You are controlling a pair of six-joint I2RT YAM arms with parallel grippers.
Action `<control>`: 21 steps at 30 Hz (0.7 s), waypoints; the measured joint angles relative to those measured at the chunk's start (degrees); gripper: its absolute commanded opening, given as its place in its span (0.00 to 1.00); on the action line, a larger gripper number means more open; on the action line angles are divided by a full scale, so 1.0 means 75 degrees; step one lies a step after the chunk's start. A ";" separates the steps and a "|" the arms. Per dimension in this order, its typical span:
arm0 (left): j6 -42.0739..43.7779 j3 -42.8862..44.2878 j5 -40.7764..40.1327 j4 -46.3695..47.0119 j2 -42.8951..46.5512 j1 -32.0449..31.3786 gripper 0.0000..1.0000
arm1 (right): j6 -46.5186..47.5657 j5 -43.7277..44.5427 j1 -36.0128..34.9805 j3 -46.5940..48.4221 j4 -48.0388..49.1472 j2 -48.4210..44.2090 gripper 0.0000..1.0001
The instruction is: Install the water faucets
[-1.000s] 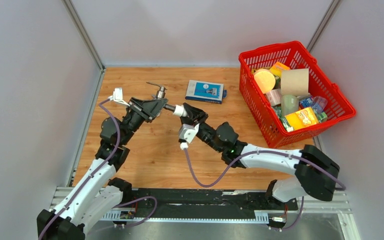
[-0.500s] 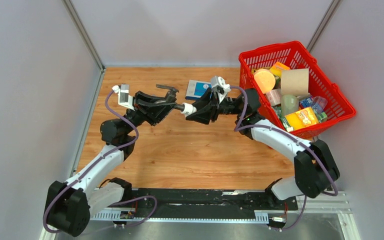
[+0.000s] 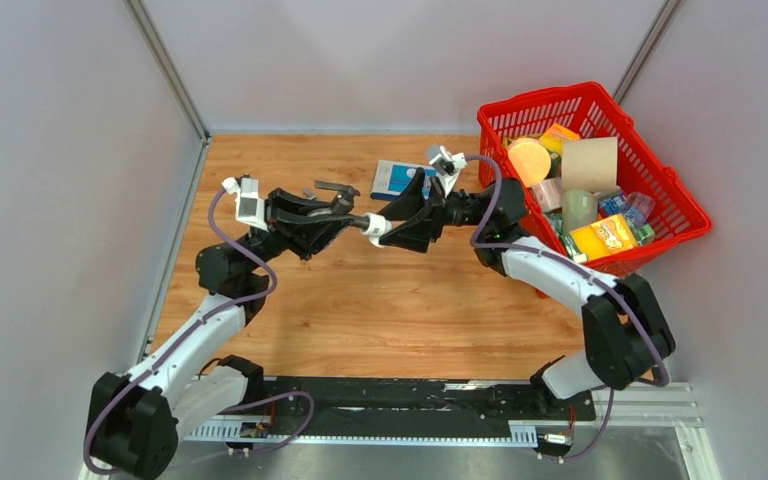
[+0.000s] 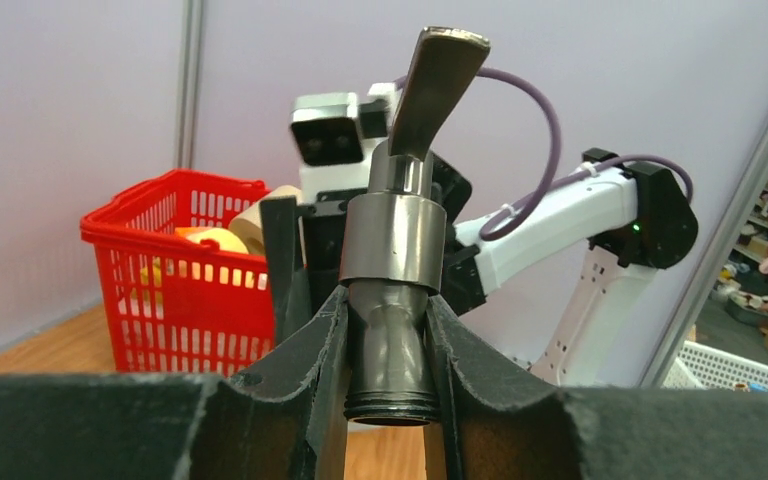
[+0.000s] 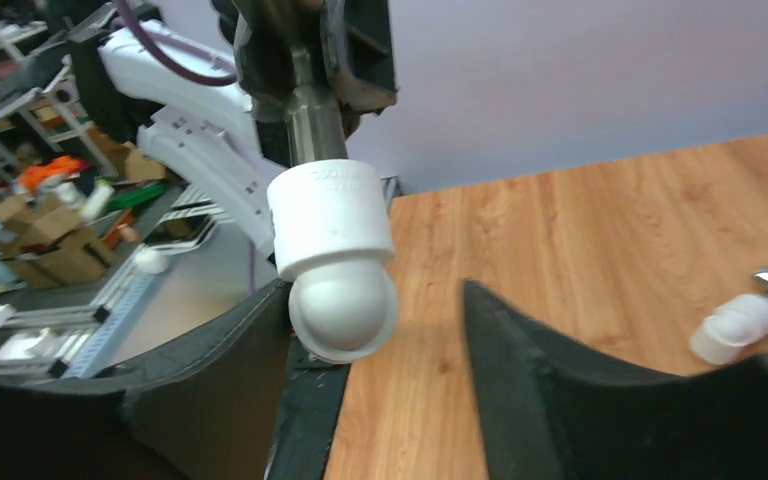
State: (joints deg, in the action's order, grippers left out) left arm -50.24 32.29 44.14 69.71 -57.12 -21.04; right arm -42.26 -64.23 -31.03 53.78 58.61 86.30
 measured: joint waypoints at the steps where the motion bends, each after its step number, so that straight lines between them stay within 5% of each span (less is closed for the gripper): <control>1: 0.0105 -0.0029 -0.0163 -0.0239 0.0198 -0.0020 0.00 | 0.0388 0.0187 0.0009 -0.0023 -0.0361 -0.0201 0.73; 10: -0.0050 0.0099 -0.2334 -0.3716 0.1233 -0.0122 0.00 | 0.4657 0.2978 -0.0271 -0.0175 -0.3104 -0.2078 0.77; 15: -0.0909 0.0481 -0.3322 -0.5619 0.1154 -0.0122 0.00 | 0.7157 0.4520 -0.1376 -0.1003 -0.3404 -0.2853 0.78; 21: -0.1679 0.0615 -0.3736 -0.6441 0.1116 -0.0122 0.00 | 0.9538 0.6027 -0.2856 -0.1664 -0.3416 -0.3028 0.80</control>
State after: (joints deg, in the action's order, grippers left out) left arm -62.83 36.91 16.12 21.41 -48.75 -21.96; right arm 29.28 -19.03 -52.45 41.30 32.99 63.59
